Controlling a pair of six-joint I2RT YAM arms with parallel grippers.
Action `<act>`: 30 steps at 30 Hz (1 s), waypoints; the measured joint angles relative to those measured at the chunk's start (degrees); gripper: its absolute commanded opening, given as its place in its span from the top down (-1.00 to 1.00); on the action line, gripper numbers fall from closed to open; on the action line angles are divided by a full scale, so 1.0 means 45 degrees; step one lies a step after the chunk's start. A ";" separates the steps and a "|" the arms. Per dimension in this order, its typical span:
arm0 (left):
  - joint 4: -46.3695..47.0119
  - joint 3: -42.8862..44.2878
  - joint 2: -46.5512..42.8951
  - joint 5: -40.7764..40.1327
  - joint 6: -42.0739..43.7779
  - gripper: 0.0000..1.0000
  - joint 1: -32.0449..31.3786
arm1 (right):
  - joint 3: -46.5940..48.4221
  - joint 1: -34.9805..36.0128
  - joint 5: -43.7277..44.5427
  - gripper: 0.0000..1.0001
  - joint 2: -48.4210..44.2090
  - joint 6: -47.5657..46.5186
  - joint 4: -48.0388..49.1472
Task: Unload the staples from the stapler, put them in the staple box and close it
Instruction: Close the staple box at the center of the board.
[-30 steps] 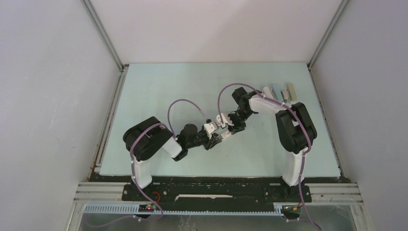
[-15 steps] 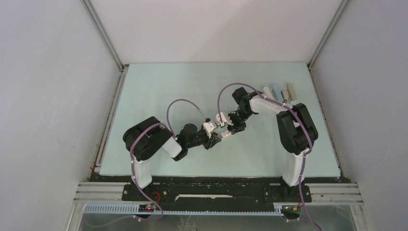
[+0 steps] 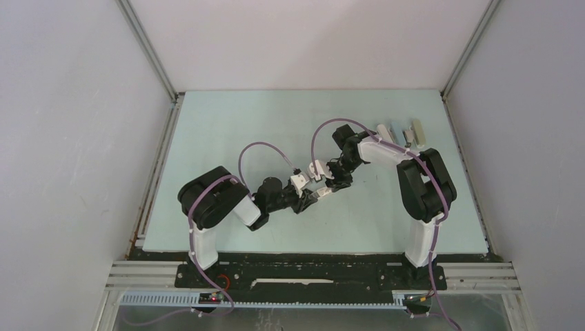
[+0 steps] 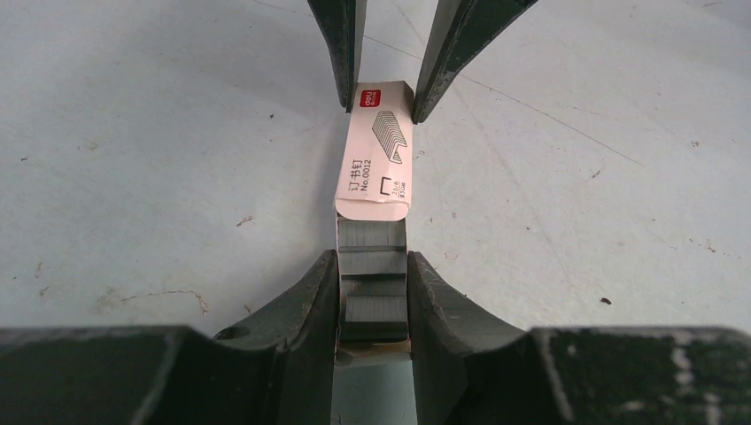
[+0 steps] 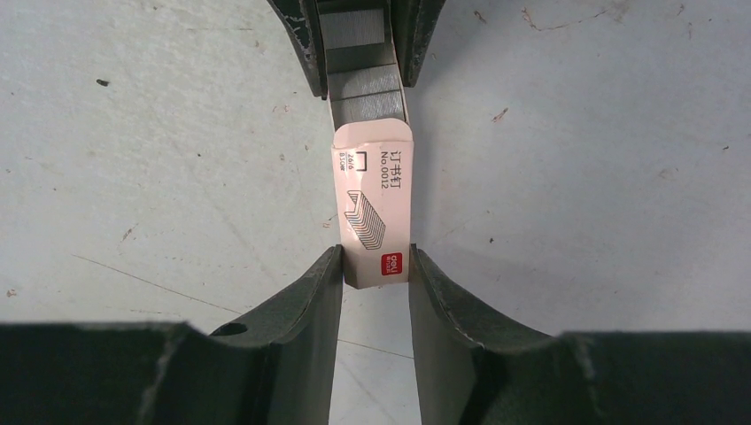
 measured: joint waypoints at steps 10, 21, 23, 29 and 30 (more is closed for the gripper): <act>0.0204 0.0000 0.0131 0.0432 0.0015 0.45 0.0112 | 0.0000 0.0049 0.0029 0.17 -0.0010 0.0053 0.0024; 0.0340 0.0000 0.0199 0.0967 0.0015 0.43 0.0126 | -0.0165 0.0049 -0.0374 0.18 -0.0029 -0.0078 -0.0107; 0.0345 0.0000 0.0199 0.1005 0.0015 0.42 0.0126 | -0.0170 0.0049 -0.0403 0.18 -0.0029 -0.0097 -0.0141; 0.0481 0.0000 0.0291 0.1030 0.0024 0.06 0.0126 | -0.0189 0.0049 -0.0413 0.05 -0.0029 -0.0121 -0.0131; 0.0486 0.0000 0.0296 0.1025 0.0010 -0.01 0.0126 | -0.0189 0.0049 -0.0408 0.00 -0.0029 -0.0121 -0.0117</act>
